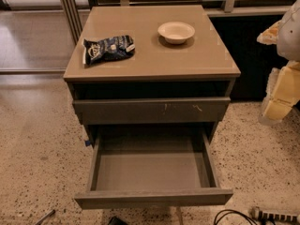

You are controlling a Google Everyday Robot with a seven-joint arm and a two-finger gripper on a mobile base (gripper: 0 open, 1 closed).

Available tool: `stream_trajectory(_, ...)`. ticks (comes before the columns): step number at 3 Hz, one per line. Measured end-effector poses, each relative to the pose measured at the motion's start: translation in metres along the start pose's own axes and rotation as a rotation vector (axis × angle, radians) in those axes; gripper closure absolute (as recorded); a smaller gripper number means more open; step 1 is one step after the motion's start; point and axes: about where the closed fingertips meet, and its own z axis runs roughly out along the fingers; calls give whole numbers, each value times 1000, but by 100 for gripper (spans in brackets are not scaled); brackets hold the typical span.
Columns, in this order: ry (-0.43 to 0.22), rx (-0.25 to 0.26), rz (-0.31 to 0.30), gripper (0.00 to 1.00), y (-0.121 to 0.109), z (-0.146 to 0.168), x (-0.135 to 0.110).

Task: Close middle drawer

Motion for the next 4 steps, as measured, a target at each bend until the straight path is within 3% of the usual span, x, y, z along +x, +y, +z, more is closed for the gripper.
stream_trajectory(1,0,0,0,0,0,0,0)
stream_trajectory(2,-25,-35,32,0,8,37,9)
stream_trajectory(3,-31,-102,64,0,25,102,25)
stream_trajectory(4,-8,-145,59,0,39,149,42)
